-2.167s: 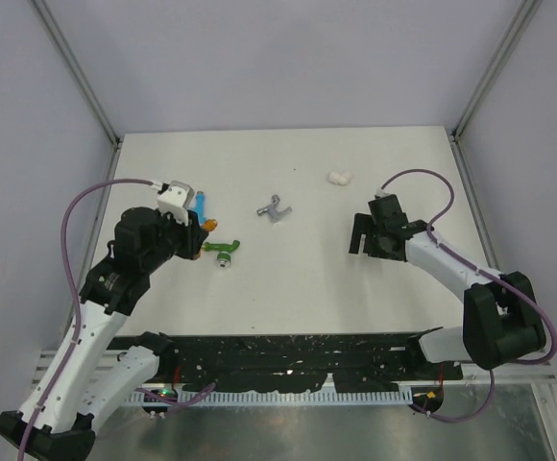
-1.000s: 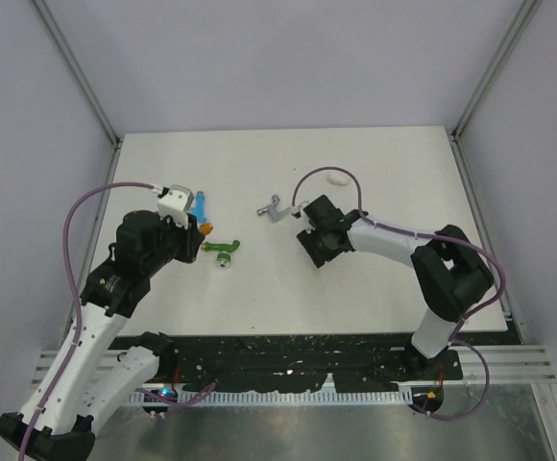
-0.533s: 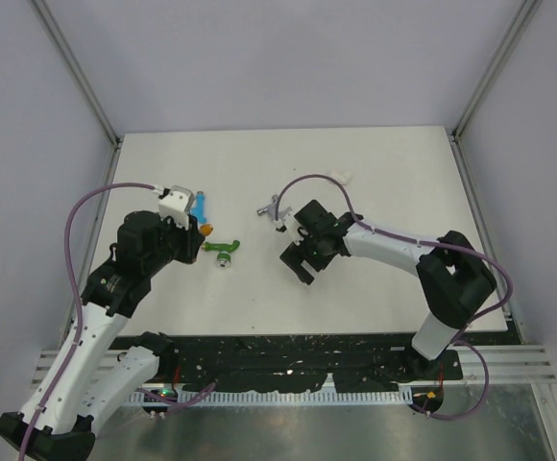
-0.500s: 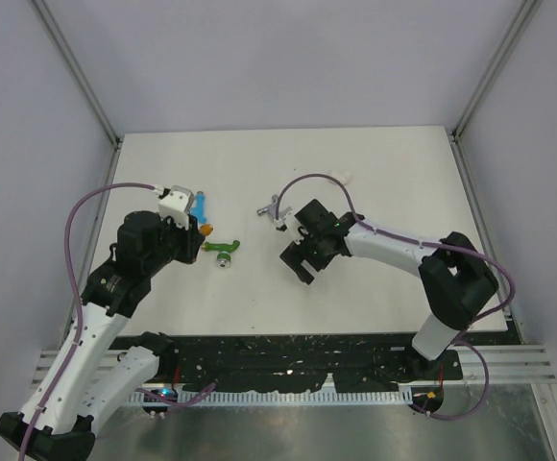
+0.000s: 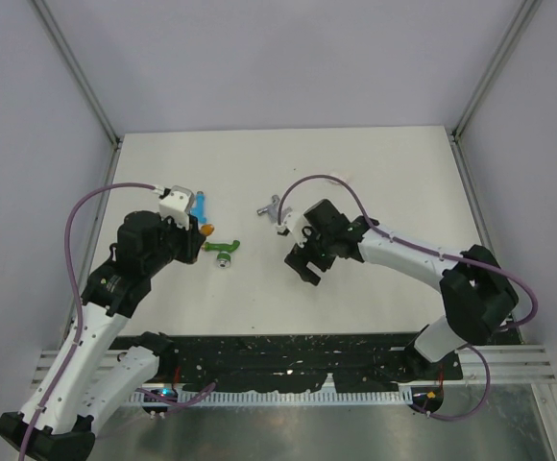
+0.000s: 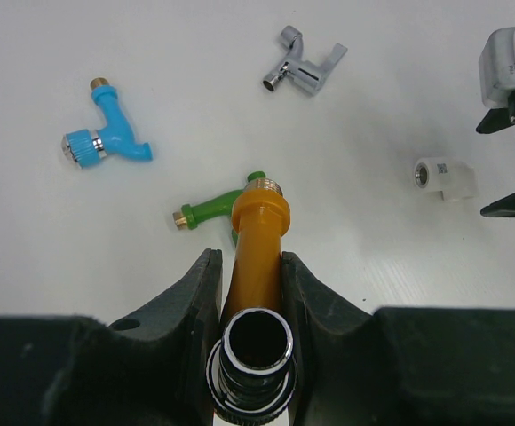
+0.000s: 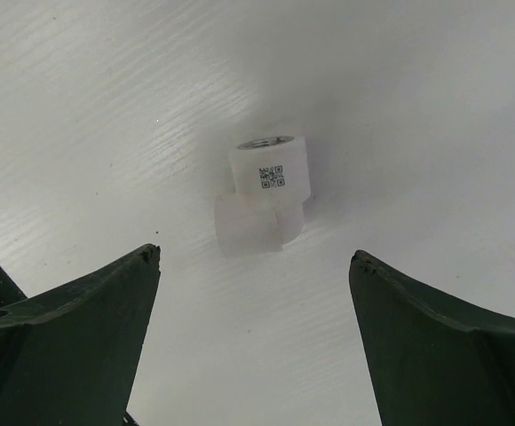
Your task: Install the water faucets
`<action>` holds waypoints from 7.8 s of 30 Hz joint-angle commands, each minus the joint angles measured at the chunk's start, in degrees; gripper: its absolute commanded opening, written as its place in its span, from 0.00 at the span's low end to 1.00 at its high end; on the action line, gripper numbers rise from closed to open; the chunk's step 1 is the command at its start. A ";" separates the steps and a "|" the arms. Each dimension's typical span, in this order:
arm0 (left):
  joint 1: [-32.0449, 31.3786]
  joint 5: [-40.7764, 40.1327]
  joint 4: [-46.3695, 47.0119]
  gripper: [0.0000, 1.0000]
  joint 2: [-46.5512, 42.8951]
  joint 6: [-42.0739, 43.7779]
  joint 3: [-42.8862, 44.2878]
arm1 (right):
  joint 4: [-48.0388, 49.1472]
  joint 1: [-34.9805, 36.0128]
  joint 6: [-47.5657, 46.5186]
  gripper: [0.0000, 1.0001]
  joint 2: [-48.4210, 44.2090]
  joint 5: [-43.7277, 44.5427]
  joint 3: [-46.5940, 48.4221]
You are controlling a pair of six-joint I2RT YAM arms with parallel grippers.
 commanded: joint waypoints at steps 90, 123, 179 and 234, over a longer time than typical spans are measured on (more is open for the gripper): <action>-1.60 36.26 35.62 0.00 2.61 -65.14 -5.43 | 56.91 20.07 -63.40 0.05 -30.64 26.68 -18.53; -0.72 39.78 45.21 0.00 13.86 -69.27 -0.07 | 70.92 20.95 -75.02 0.05 -24.92 29.14 -17.83; -2.30 41.80 30.26 0.00 14.39 -55.48 8.28 | 54.32 21.04 -73.26 0.05 -28.88 21.23 -13.09; -7.65 46.64 19.45 0.00 7.27 21.43 5.73 | -15.12 9.00 -20.09 0.05 -13.95 -34.75 34.55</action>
